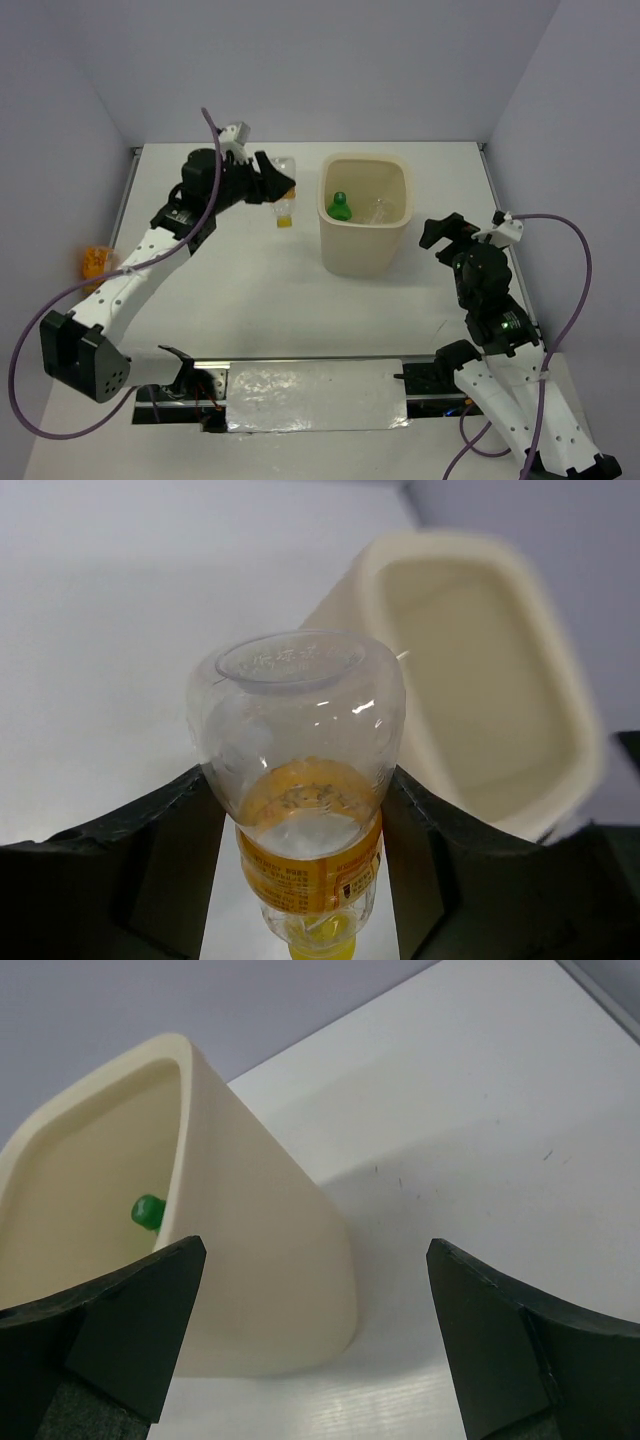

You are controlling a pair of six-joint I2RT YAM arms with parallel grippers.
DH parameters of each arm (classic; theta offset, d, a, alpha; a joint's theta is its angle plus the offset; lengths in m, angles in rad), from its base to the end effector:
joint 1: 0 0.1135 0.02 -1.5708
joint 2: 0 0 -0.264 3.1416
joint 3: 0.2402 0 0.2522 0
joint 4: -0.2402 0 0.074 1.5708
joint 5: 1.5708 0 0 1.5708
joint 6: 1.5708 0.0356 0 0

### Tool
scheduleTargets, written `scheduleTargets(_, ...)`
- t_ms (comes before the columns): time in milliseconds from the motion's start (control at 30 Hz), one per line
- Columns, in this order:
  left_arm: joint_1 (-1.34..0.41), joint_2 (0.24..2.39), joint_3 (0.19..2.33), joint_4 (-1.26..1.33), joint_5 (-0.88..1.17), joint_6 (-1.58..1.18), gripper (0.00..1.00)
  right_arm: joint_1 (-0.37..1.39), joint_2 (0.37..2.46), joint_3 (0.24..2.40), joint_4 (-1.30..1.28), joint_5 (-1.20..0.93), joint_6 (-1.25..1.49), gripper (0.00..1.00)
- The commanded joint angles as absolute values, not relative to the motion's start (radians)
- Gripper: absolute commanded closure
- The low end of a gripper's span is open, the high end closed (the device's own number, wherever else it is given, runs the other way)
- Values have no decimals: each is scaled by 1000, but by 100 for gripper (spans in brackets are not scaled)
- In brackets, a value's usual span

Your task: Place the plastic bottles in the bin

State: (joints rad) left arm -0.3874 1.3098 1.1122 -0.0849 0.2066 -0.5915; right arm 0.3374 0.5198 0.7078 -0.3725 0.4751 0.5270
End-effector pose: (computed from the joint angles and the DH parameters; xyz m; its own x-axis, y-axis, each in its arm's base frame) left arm 0.2828 -0.1233 0.3490 -0.5221 -0.3764 -0.7653 0.3144 0.7492 -0.5830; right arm 0.1226 0.0257 0.3300 -0.0843 0.4444 -0.8919 0.1994 0.8845 0.4219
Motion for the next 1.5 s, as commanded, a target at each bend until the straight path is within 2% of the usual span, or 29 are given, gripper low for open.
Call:
scheduleTargets(0,-429,1265,1261,20,307,-539,36,333,480,657,-324,433,519,0)
scheduleTargets(167,-529,1331,1445,21,267,-459,31,333,472,647,-336,446,497,0)
scheduleTargets(267,-572,1431,1518,26,285,-437,31,331,479,643,-347,462,491,0)
scheduleTargets(367,-607,1518,1597,46,304,-407,24,331,479,644,-363,479,492,0)
scheduleTargets(467,-614,1612,1667,-30,333,-384,22,333,468,632,-359,472,483,0)
scheduleTargets(533,-614,1661,1727,-67,401,-338,2,333,451,623,-360,491,482,0)
scheduleTargets(567,-614,1670,1742,-84,420,-327,1,331,446,620,-360,500,479,0)
scheduleTargets(733,-614,1648,1795,-173,428,-204,1,331,419,620,-364,522,471,0)
scheduleTargets(833,-608,1609,1812,-245,319,-112,1,331,407,618,-365,512,465,0)
scheduleTargets(933,-551,1541,1772,-291,195,-45,1,333,400,621,-370,506,457,0)
scheduleTargets(1067,-318,1462,1662,-282,77,-32,1,330,403,634,-379,503,443,0)
scheduleTargets(1167,-174,1451,1580,-265,-137,-32,1,331,403,635,-383,499,440,0)
scheduleTargets(1200,-141,1457,1536,-255,-285,-38,1,331,405,631,-385,497,440,0)
scheduleTargets(1233,-79,1489,1526,-265,-346,-49,1,331,406,626,-384,494,440,0)
scheduleTargets(1467,178,1719,1511,-342,-537,-181,1,330,429,591,-420,369,492,0)
